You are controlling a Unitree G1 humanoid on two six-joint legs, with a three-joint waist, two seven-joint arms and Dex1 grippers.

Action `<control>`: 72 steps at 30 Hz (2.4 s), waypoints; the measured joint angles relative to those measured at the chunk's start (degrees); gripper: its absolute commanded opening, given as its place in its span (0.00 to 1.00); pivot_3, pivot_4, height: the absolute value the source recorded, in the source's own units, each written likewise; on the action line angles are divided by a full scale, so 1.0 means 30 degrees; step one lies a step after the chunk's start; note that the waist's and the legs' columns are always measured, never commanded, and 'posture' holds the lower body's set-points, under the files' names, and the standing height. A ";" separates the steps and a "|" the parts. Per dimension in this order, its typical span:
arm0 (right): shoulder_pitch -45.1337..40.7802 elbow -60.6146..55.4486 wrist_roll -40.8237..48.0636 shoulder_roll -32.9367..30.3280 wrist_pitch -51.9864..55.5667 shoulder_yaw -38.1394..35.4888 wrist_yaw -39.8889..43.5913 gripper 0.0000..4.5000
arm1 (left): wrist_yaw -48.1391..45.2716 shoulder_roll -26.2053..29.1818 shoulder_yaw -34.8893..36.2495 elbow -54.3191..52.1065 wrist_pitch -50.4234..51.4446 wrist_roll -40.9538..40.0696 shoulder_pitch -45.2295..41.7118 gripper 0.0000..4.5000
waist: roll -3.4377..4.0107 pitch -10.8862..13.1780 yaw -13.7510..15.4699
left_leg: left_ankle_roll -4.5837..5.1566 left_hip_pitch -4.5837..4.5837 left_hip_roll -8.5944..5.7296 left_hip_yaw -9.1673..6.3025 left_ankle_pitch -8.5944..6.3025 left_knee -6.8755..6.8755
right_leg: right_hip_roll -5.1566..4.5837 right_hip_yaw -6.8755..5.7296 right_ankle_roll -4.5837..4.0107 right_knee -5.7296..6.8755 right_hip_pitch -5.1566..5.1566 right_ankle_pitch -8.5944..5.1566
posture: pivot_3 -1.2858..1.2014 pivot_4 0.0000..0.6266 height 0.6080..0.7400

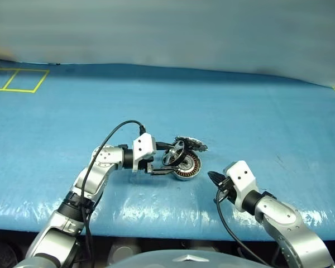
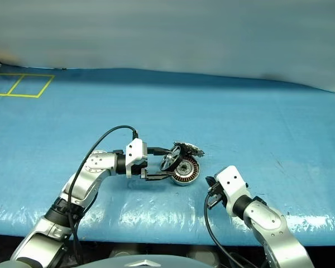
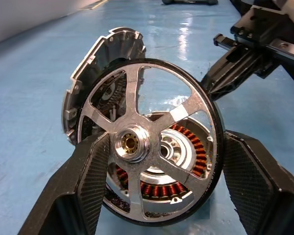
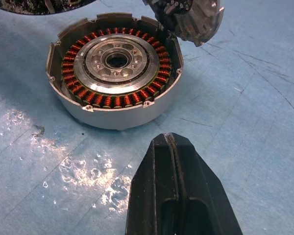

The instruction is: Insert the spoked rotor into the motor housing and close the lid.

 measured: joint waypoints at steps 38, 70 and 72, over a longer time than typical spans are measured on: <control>-0.0322 0.0612 -0.0956 0.0299 -0.0334 0.0610 -0.0005 0.00 | 0.1171 -0.0967 -0.0409 0.0813 -0.0690 0.1181 -0.0053 1.00 | 0.0001 -0.0003 -0.0009 | 0.0000 0.0001 0.0002 -0.0006 0.0000 0.0000 | 0.0001 0.0000 0.0004 0.0000 0.0002 0.0002 | 0.52 0.24 1.00; -0.6596 -0.0852 0.1248 -0.2835 0.0784 0.2202 0.3709 0.14 | 0.1716 0.2283 0.1653 -0.3935 0.2554 -0.1658 0.3860 1.00 | 0.0002 0.0005 -0.0028 | 0.0000 0.0002 0.0009 0.0000 0.0000 -0.0009 | -0.0002 -0.0008 -0.0014 -0.0004 -0.0009 -0.0009 | 0.52 0.24 1.00; -0.7261 -0.0691 0.1249 -0.3352 0.0782 0.2363 0.4287 0.29 | 0.1792 0.2257 0.1703 -0.3942 0.2592 -0.1695 0.3869 1.00 | 0.0000 0.0005 -0.0029 | 0.0000 0.0000 0.0011 -0.0002 -0.0001 -0.0020 | 0.0000 -0.0010 -0.0014 -0.0007 -0.0015 -0.0009 | 0.52 0.24 1.00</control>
